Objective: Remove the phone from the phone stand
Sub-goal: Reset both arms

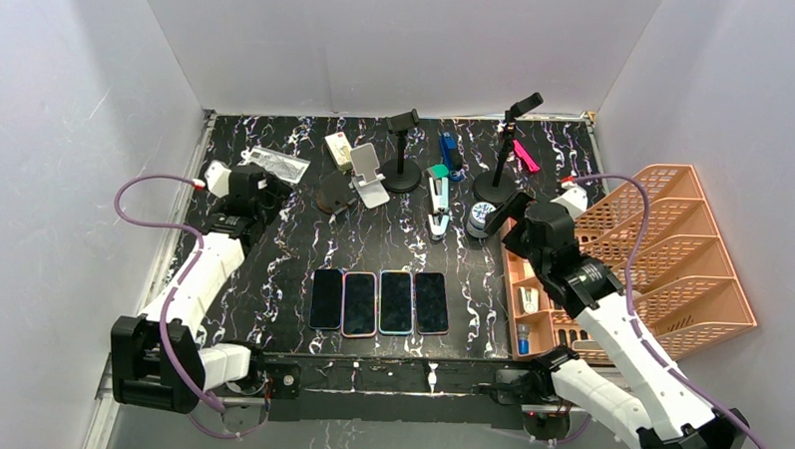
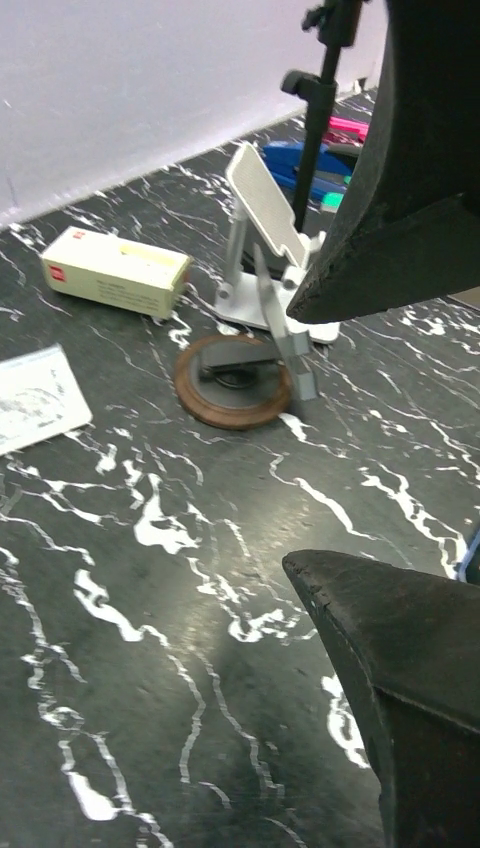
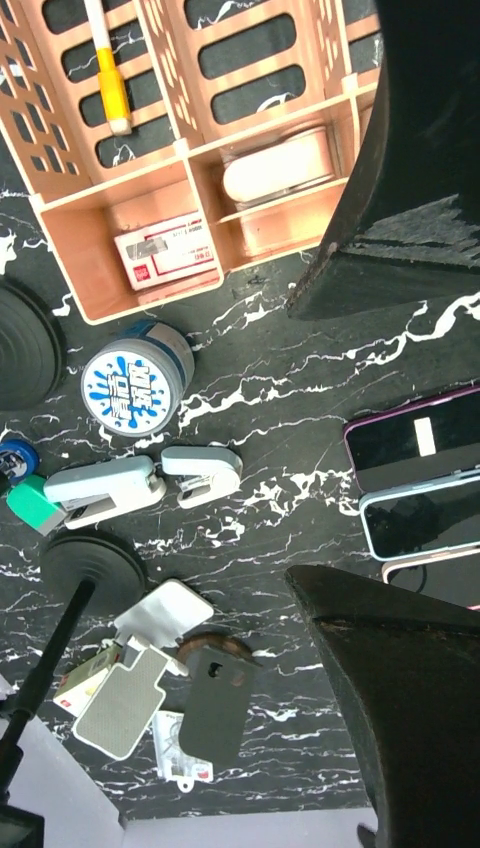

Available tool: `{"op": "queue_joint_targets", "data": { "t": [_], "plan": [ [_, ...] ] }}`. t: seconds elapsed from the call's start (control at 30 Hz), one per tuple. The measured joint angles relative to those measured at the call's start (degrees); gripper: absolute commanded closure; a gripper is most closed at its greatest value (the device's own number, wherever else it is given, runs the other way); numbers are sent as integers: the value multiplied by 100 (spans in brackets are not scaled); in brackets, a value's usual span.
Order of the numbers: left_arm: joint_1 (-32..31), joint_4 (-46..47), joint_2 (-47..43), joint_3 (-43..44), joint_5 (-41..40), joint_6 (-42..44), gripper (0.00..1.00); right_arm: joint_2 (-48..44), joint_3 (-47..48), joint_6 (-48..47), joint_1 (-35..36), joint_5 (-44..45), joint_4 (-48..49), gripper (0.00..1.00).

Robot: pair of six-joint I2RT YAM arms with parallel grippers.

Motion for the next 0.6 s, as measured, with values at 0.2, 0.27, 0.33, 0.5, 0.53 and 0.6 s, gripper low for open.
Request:
{"op": "queue_joint_targets", "data": {
  "t": [0.2, 0.27, 0.33, 0.5, 0.53, 0.6],
  "plan": [
    [-219, -717, -35, 72, 372, -48, 20, 505, 664, 92, 0, -190, -302, 1],
    [-236, -938, -35, 203, 616, 203, 20, 638, 791, 50, 0, -284, -304, 1],
    [-240, -1056, -35, 358, 837, 551, 19, 761, 804, -92, 0, -450, -291, 1],
    [-240, -1084, -238, 459, 1255, 1478, 19, 929, 614, -291, 0, -763, 4, 1],
    [-243, -1078, -317, 459, 1318, 1644, 19, 931, 533, -297, 0, -763, 105, 1],
    [-284, -1073, -468, 461, 1410, 1958, 19, 981, 435, -299, 2, -721, 199, 1]
  ]
}}
